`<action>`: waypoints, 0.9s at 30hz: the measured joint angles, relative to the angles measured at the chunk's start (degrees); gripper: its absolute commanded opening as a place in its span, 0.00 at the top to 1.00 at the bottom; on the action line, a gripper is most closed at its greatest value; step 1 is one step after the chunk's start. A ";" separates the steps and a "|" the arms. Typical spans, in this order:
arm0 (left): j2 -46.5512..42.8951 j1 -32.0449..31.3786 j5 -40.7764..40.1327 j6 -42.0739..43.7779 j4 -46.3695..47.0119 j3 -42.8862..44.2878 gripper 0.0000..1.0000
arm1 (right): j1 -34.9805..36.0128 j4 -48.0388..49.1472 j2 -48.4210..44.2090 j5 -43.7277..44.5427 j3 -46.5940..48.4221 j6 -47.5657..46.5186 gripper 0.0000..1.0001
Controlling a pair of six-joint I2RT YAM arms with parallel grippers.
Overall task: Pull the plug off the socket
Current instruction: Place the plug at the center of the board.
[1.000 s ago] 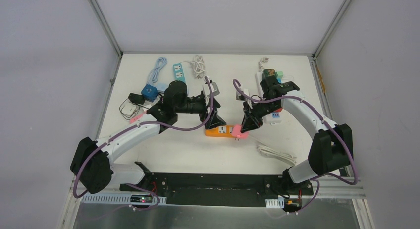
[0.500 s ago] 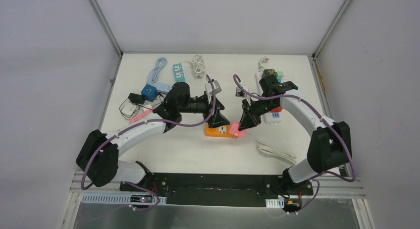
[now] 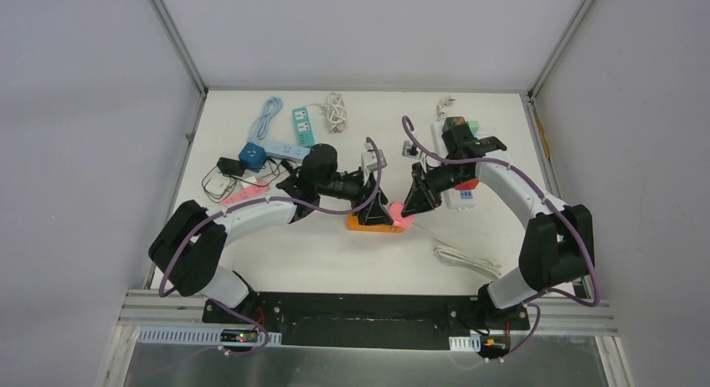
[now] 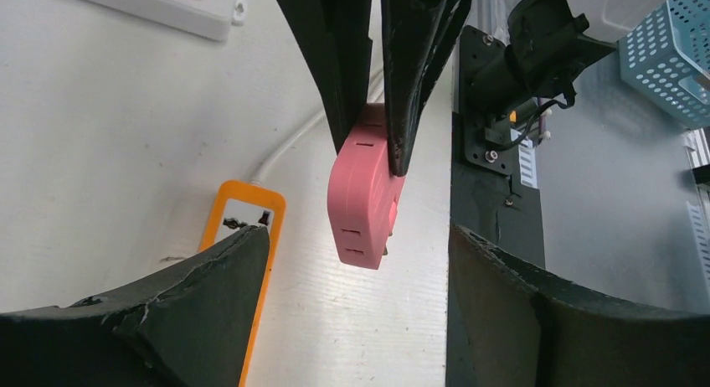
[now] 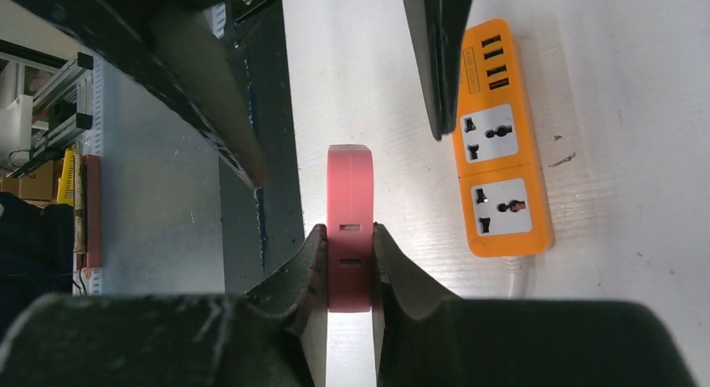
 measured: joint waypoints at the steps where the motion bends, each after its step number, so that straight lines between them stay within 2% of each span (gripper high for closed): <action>1: 0.63 -0.24 0.15 -0.20 -0.02 0.00 0.23 | 0.00 0.00 0.00 -0.35 0.00 0.02 1.00; 3: 1.62 -0.70 0.52 -0.68 -0.04 0.00 0.28 | -0.02 0.04 0.00 -1.09 0.00 0.11 1.00; 7: 2.93 -1.81 2.51 -1.42 -0.09 0.68 0.49 | -0.04 0.33 0.00 -1.73 0.00 0.85 1.00; 11: 4.59 -2.14 4.33 -2.25 0.00 2.27 0.52 | -0.04 0.52 0.00 -2.08 0.00 1.09 1.00; 12: 4.70 -2.14 4.50 -2.40 -0.02 2.38 0.58 | -0.04 0.61 0.00 -2.14 0.00 1.16 1.00; 15: 4.74 -2.12 4.61 -2.93 -0.09 2.40 0.92 | -0.04 0.57 0.00 -2.75 -0.04 1.36 1.00; 16: 4.83 -1.99 4.42 -2.99 -0.24 2.45 1.00 | -0.02 0.20 -0.02 -3.26 -0.09 1.18 0.99; 18: 5.14 -1.53 4.85 -3.74 -0.66 2.62 1.00 | 0.02 0.15 -0.04 -3.48 -0.17 0.22 0.90; 23: 5.35 -1.42 5.88 -3.78 -0.92 3.06 1.00 | 0.00 0.04 -0.13 -3.69 -0.28 -0.44 0.44; 27: 5.35 -1.84 6.03 -2.82 -2.25 3.34 1.00 | -0.13 0.68 -0.70 -2.58 -0.52 -0.02 0.25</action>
